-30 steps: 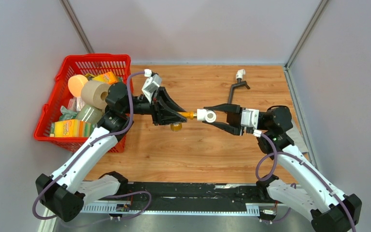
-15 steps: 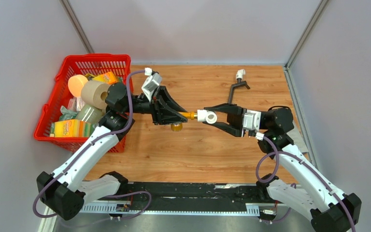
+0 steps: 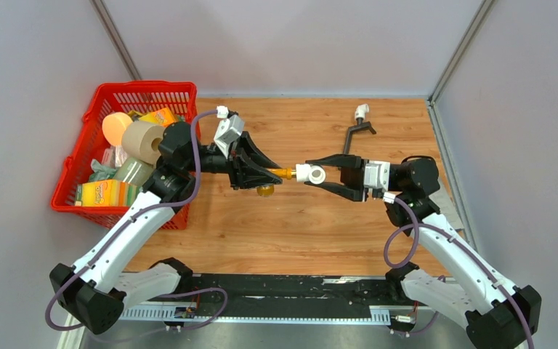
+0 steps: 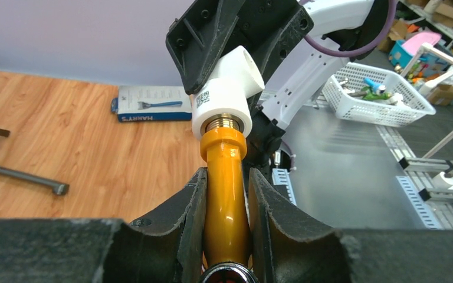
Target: Install the water faucets
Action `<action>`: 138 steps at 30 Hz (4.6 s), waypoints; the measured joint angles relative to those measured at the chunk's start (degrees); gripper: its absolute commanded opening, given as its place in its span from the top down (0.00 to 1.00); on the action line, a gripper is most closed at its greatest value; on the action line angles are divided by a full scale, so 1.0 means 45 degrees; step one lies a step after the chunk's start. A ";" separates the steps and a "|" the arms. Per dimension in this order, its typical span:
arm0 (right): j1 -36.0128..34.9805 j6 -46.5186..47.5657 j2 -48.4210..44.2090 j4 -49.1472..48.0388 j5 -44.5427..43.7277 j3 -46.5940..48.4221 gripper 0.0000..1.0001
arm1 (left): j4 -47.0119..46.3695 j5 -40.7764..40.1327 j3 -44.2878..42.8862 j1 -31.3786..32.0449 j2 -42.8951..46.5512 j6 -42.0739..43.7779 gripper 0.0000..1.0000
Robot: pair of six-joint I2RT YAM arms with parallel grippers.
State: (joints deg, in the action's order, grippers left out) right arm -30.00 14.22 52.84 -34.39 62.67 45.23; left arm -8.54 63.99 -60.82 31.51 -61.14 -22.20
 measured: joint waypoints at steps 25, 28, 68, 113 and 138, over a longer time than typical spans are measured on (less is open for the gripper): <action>0.0126 -0.3973 0.1098 0.0593 -0.0427 0.0826 1.00 | 0.1467 -0.1719 0.0763 0.0447 0.1307 0.7116 1.00; 0.0155 -0.4668 0.1209 0.0646 -0.0724 0.0821 1.00 | 0.0724 -0.2166 0.1384 0.0525 0.1559 0.7504 1.00; 0.0321 -1.3653 0.2317 0.2705 -0.4784 0.1205 1.00 | -0.3706 -1.2288 0.6008 0.5600 0.2448 2.0876 1.00; 0.1375 -0.6212 -0.1258 0.6751 -0.6125 0.0918 0.04 | -0.1156 -0.8184 0.5299 0.1608 0.2331 0.8854 1.00; 0.0170 0.0316 -0.1467 0.4983 -0.1729 -0.0894 0.13 | -0.6892 -0.0840 0.3614 -0.0282 -0.0272 -0.3643 1.00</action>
State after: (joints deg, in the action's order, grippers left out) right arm -29.23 15.64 46.24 -11.97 54.89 41.21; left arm -39.55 60.20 -44.56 30.24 -62.37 -38.59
